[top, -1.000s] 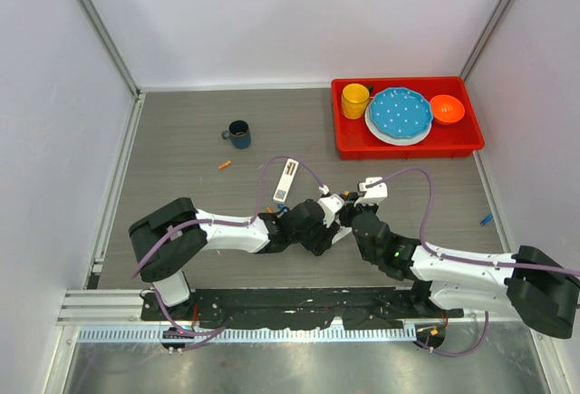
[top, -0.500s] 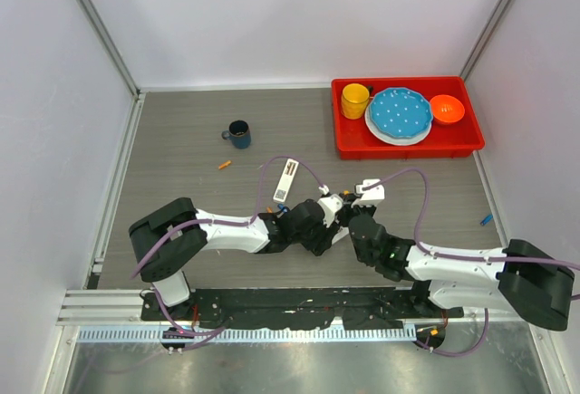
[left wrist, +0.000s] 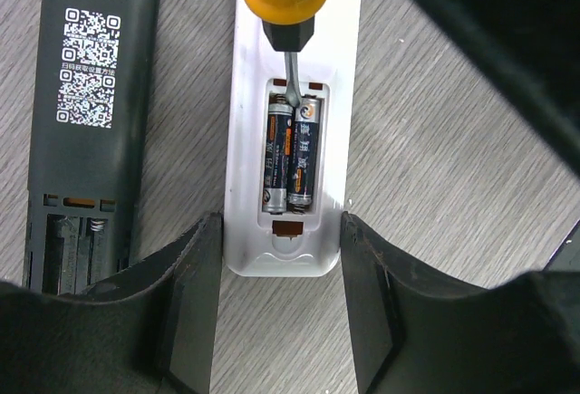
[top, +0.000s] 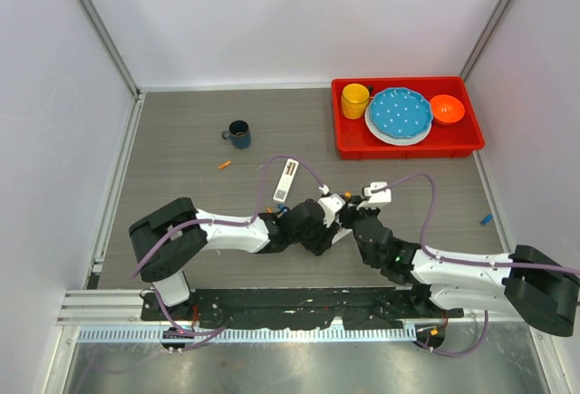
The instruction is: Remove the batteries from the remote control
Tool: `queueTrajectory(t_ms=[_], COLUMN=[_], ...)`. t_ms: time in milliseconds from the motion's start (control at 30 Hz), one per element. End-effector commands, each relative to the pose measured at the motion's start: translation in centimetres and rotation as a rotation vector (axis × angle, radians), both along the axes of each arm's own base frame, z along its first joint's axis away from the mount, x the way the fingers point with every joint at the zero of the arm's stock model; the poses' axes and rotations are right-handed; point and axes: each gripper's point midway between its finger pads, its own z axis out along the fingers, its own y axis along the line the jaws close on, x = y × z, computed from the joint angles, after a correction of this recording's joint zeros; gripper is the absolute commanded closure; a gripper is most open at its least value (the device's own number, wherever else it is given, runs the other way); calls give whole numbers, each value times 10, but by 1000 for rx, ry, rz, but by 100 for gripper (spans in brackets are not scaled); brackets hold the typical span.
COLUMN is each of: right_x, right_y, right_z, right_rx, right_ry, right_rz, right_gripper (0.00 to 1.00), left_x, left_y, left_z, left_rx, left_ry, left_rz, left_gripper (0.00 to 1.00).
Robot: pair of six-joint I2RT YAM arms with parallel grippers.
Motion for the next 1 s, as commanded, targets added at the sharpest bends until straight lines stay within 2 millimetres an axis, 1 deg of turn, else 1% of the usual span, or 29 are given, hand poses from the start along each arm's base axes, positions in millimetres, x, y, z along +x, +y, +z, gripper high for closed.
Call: queueTrajectory(t_ms=[0,100,133,200,233,333,367,567,667,733,767,800,867,967], right_x=[-16,-19,-20,-22,-22,-25,-26,-29,-27,-23,-20,-17,-11,-5], right_y=[13,14,13,12,11,10,9,11,8,3,-2,-3,-12,-16], right_z=[-5,-6,-2,-1,4,8,13,27,27,22,24,19,20,16], right_rx=[124,150,173,205,228,259,278,322,297,239,222,185,140,112], right_ry=[51,64,57,57,46,41,31,11,3,1,-10,-5,-21,-22], right_rz=[90,103,106,109,111,122,125,158,139,112,78,62,5,-34], right_gripper=[99,99,99,98,99,99,99,99,99,99,98,99,98,99], left_x=[2,2,3,2,2,2,2,2,3,3,3,3,3,3], left_y=[-8,-7,-8,-7,-7,-7,-7,-7,-7,-6,-6,-6,-6,-6], left_z=[1,0,-1,-3,-2,-4,-4,-4,-3,-4,-3,-3,-3,-2], left_rx=[5,11,12,19,19,23,23,25,25,25,22,24,27,24], left_ry=[-9,-8,-6,-3,-3,2,2,2,-2,-2,-2,-3,-2,-4], left_rz=[-16,-14,-10,-12,-13,-10,-10,-7,-6,-6,-5,-6,-7,-7], left_gripper=[57,58,59,60,61,62,62,63,63,63,63,63,63,63])
